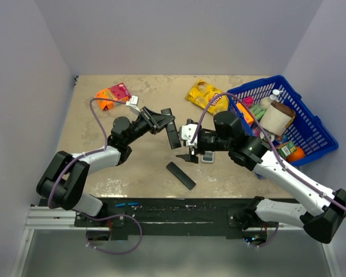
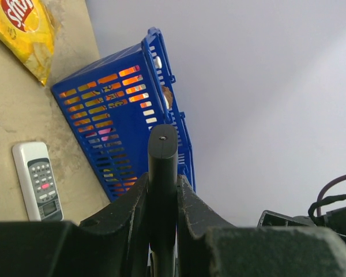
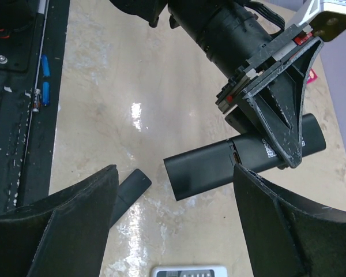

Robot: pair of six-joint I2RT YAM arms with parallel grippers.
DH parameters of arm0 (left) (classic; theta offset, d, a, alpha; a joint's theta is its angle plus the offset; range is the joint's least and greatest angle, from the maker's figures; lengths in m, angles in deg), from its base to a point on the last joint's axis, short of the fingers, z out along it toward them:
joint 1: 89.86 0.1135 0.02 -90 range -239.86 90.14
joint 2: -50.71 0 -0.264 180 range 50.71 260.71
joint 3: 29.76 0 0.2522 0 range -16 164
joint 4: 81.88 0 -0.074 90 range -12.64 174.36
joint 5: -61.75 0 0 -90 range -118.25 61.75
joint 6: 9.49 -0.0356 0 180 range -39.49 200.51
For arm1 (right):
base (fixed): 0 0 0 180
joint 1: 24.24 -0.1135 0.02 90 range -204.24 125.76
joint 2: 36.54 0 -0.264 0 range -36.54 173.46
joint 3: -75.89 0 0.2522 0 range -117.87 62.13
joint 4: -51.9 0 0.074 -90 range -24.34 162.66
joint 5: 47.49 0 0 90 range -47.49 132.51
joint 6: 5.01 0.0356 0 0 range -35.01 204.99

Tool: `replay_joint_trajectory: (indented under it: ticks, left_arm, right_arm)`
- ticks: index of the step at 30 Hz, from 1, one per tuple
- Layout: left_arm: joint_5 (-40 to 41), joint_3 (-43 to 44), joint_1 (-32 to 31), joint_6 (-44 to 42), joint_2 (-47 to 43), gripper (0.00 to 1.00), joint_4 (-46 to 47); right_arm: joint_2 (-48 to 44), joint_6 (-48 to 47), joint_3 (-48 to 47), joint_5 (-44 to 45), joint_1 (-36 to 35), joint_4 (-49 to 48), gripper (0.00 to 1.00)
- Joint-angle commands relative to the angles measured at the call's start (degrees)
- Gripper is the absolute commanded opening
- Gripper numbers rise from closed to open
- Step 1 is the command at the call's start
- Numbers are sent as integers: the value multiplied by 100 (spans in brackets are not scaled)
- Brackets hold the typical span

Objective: Load the batteries into the remote control
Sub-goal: Load the battery cover into the remote control.

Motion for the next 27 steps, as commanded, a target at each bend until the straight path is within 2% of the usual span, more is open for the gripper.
replay_joint_trajectory:
  ticks: [1, 11, 27]
  left_arm:
    - [-225, 194, -28, 147, -277, 0, 124]
    - [-242, 115, -20, 270, -444, 0, 194]
    - [-330, 88, -46, 349, -699, 0, 186]
  right_arm:
    - [91, -281, -33, -407, -1, -397, 82]
    - [346, -281, -86, -847, 8, -318, 78]
    - [399, -272, 195, -672, 8, -625, 75]
